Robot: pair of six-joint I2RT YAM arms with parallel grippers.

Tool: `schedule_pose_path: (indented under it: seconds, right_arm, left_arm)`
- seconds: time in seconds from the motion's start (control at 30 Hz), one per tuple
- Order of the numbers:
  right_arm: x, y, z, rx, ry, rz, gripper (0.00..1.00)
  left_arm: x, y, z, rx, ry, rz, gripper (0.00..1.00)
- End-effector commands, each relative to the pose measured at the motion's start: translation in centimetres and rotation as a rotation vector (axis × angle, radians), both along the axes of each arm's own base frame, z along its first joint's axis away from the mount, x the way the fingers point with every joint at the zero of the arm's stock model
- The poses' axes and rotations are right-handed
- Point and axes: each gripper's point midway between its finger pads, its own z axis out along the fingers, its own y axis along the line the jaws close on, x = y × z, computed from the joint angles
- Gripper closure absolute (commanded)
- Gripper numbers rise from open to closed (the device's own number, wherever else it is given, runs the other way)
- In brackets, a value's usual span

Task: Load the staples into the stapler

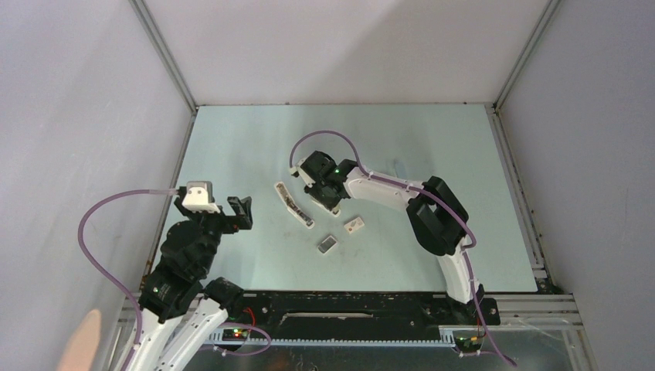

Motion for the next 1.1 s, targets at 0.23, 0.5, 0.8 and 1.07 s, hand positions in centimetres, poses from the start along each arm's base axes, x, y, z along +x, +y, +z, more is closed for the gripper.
schedule_pose_path:
  seconds: [0.23, 0.5, 0.8, 1.07]
  right_arm:
    - [0.1, 0.0, -3.2, -0.031, 0.037, -0.018, 0.95]
    - [-0.2, -0.4, -4.2, -0.011, 0.063, -0.058, 0.98]
    - [1.7, -3.9, 1.3, 0.039, -0.023, -0.197, 0.99]
    - [4.3, -11.0, 0.9, -0.035, -0.032, -0.407, 0.99]
  left_arm:
    - [0.2, -0.1, 0.5, -0.004, -0.034, -0.014, 0.0]
    - [0.3, 0.0, 0.5, -0.013, -0.032, -0.009, 0.0]
    - [0.2, 0.0, 0.6, -0.02, -0.04, -0.011, 0.0]
    - [0.1, 0.1, 0.7, -0.023, -0.047, -0.007, 0.0]
